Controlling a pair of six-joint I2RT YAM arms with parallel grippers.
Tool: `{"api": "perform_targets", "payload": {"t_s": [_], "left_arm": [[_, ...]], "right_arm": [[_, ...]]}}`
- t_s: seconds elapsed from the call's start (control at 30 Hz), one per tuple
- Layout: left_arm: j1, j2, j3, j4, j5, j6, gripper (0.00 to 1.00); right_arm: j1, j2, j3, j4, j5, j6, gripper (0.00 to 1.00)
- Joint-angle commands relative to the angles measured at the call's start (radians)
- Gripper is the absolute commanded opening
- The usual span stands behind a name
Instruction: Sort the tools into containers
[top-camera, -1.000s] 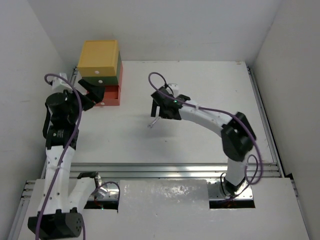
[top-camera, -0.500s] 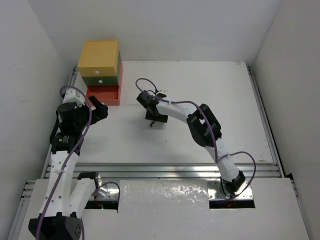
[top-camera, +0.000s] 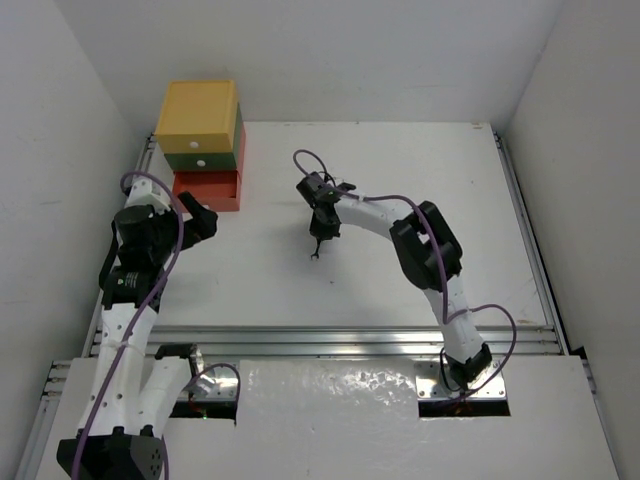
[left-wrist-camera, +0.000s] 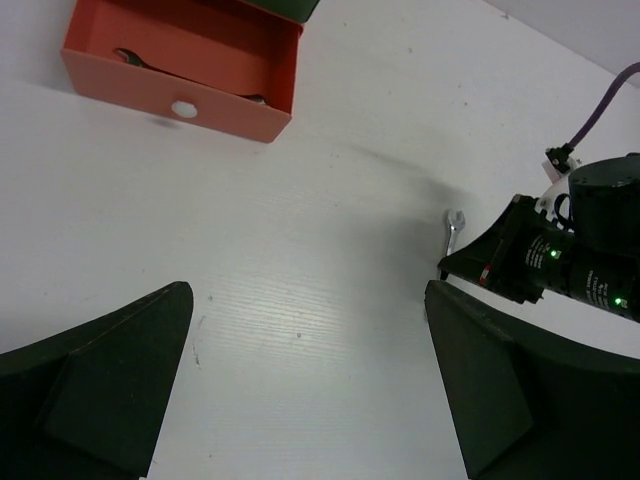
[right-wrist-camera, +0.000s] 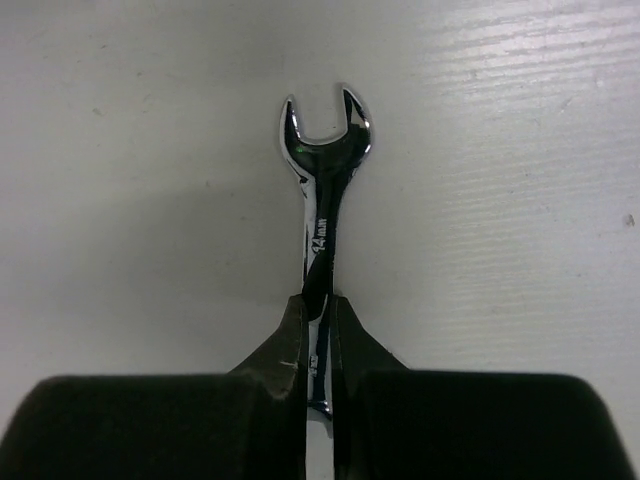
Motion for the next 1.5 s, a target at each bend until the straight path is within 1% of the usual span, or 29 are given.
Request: {"api": "perform_targets", "payload": {"t_s": [0.0,0.07,0.1,0.13,0.17,0.2,0.23,0.27,0.3,0.33,0.37,0.4,0.43,0.47,0.5,0.6,0.73,0.8,0.87,0.93,0.97,1.03,1.13,1.17,1.2,1.27,1.33,1.4,1.47], "left_arm": [[-0.021,-0.015,0.009,0.043,0.058,-0.006,1.0],[-0.026,-0.015,-0.019,0.063,0.145,-0.043,1.0],[-0.03,-0.018,-0.06,0.084,0.218,-0.09,1.0],[-0.032,-0.021,-0.084,0.138,0.257,-0.12,1.0],[-0.033,-0.023,-0.117,0.173,0.285,-0.155,1.0],[-0.041,-0.032,-0.2,0.272,0.328,-0.239,1.0],[-0.05,-0.035,-0.245,0.334,0.348,-0.281,1.0],[-0.058,-0.034,-0.291,0.386,0.36,-0.362,1.0],[-0.087,-0.023,-0.366,0.499,0.363,-0.397,1.0],[-0.099,-0.011,-0.397,0.546,0.357,-0.427,1.0],[-0.122,0.002,-0.423,0.577,0.342,-0.451,1.0],[-0.166,0.028,-0.463,0.633,0.308,-0.489,1.0],[-0.185,0.04,-0.477,0.661,0.294,-0.505,1.0],[-0.2,0.045,-0.494,0.683,0.276,-0.542,1.0],[-0.229,0.046,-0.529,0.739,0.242,-0.562,1.0],[-0.277,0.049,-0.591,0.859,0.207,-0.634,1.0],[-0.34,0.104,-0.615,0.974,0.178,-0.68,1.0],[-0.381,0.158,-0.623,1.049,0.173,-0.709,1.0],[-0.432,0.213,-0.62,1.078,0.147,-0.734,0.99],[-0.473,0.244,-0.617,1.13,0.126,-0.752,0.96],[-0.513,0.27,-0.608,1.15,0.098,-0.754,0.93],[-0.562,0.304,-0.579,1.148,0.064,-0.758,0.9],[-0.607,0.336,-0.557,1.158,0.041,-0.761,0.86],[-0.616,0.344,-0.553,1.164,0.029,-0.761,0.79],[-0.622,0.35,-0.548,1.164,0.023,-0.761,0.75],[-0.639,0.376,-0.536,1.175,0.015,-0.761,0.62],[-0.655,0.407,-0.524,1.184,0.014,-0.763,0.53],[-0.665,0.428,-0.514,1.206,0.012,-0.763,0.42],[-0.679,0.46,-0.494,1.226,0.012,-0.764,0.34]], "right_arm": [[0.02,0.051,-0.169,0.085,-0.072,-0.133,0.0],[0.045,0.001,-0.237,0.099,-0.014,-0.234,0.0],[0.071,-0.06,-0.272,0.131,0.036,-0.271,0.0],[0.079,-0.1,-0.312,0.16,0.046,-0.332,0.0],[0.086,-0.141,-0.414,0.241,0.043,-0.362,0.0],[0.086,-0.228,-0.476,0.287,0.008,-0.406,0.0],[0.085,-0.271,-0.586,0.335,-0.013,-0.425,0.0],[0.085,-0.311,-0.632,0.423,-0.035,-0.444,0.0],[0.085,-0.38,-0.678,0.464,-0.076,-0.481,0.0],[0.086,-0.41,-0.749,0.497,-0.095,-0.492,0.0],[0.085,-0.439,-0.778,0.561,-0.118,-0.506,0.0],[0.085,-0.492,-0.81,0.594,-0.151,-0.527,0.0],[0.088,-0.516,-0.856,0.637,-0.17,-0.534,0.0],[0.088,-0.539,-0.876,0.671,-0.181,-0.549,0.0],[0.086,-0.56,-0.895,0.686,-0.193,-0.561,0.0],[0.089,-0.634,-0.953,0.757,-0.222,-0.58,0.0],[0.095,-0.715,-1.007,0.826,-0.273,-0.586,0.0],[0.111,-0.738,-1.022,0.847,-0.271,-0.595,0.0],[0.138,-0.772,-1.027,0.878,-0.3,-0.603,0.0],[0.168,-0.792,-1.025,0.892,-0.302,-0.609,0.0],[0.172,-0.806,-1.021,0.895,-0.316,-0.604,0.0],[0.184,-0.824,-1.013,0.903,-0.327,-0.595,0.0],[0.195,-0.844,-1.002,0.903,-0.34,-0.592,0.0],[0.197,-0.859,-1.007,0.904,-0.351,-0.584,0.0],[0.203,-0.867,-1.012,0.922,-0.36,-0.584,0.0],[0.204,-0.898,-1.027,0.938,-0.397,-0.57,0.0],[0.209,-0.916,-1.036,0.969,-0.422,-0.558,0.0],[0.214,-0.934,-1.035,0.981,-0.464,-0.547,0.0],[0.214,-0.939,-1.019,0.972,-0.483,-0.537,0.0]]}}
